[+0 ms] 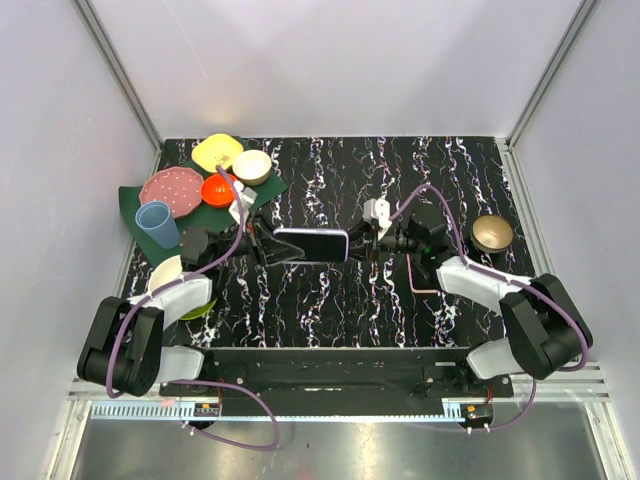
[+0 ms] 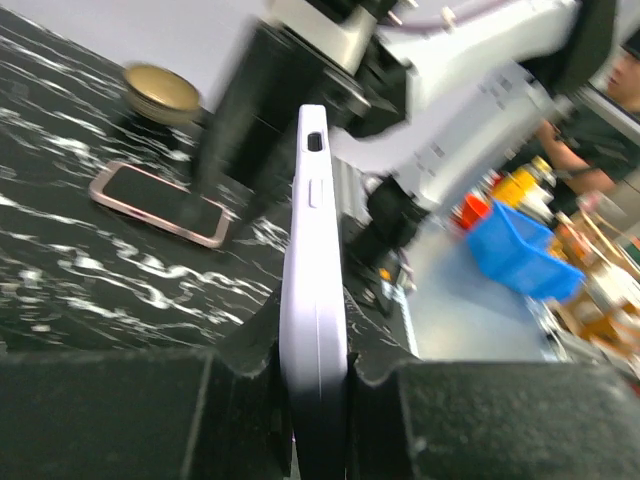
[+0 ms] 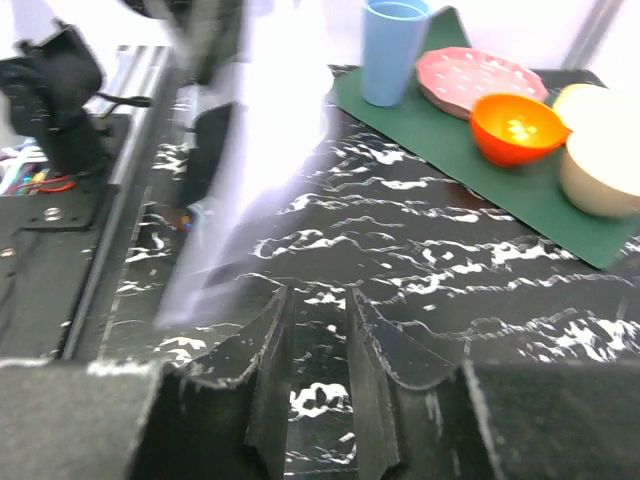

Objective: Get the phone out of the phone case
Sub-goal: Remove the phone case from the phone.

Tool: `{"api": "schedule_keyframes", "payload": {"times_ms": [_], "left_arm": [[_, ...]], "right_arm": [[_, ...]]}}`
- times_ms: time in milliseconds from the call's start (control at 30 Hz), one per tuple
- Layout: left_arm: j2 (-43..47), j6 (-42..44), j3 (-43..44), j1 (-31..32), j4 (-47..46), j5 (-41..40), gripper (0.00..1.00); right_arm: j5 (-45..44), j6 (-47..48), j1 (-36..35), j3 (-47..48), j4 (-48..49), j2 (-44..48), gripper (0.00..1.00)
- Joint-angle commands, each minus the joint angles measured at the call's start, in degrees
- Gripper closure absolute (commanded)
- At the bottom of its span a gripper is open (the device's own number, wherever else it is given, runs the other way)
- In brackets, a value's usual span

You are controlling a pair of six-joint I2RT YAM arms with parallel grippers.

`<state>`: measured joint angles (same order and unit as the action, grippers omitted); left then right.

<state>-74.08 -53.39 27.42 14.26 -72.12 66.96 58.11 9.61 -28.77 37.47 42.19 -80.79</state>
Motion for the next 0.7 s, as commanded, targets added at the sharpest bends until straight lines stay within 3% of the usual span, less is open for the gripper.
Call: {"api": "schedule_keyframes", "payload": {"times_ms": [0, 200, 367, 500, 667], "left_arm": [[1.8, -3.4, 2.3, 3.8, -23.3, 8.5, 1.0], [1.4, -2.5, 2.1, 3.5, -23.3, 6.4, 1.0], [1.4, -1.8, 1.8, 2.1, -23.3, 4.1, 1.0], [1.1, -0.8, 0.9, 0.2, -23.3, 0.2, 1.0], [0.5, -0.6, 0.7, -0.5, -23.2, -0.9, 1.0]], "right_arm": [[-8.8, 0.6, 1.1, 2.4, 3.3, -1.1, 0.68], [-3.2, 0.1, 1.2, 2.6, 1.9, -0.7, 0.62], [-12.4, -2.0, 2.0, 5.5, -2.8, 0.3, 0.59], [-15.7, -10.9, 4.1, 4.9, 2.9, 1.2, 0.48], [-16.0, -19.1, 6.3, 1.9, 13.7, 2.8, 0.43]]}}
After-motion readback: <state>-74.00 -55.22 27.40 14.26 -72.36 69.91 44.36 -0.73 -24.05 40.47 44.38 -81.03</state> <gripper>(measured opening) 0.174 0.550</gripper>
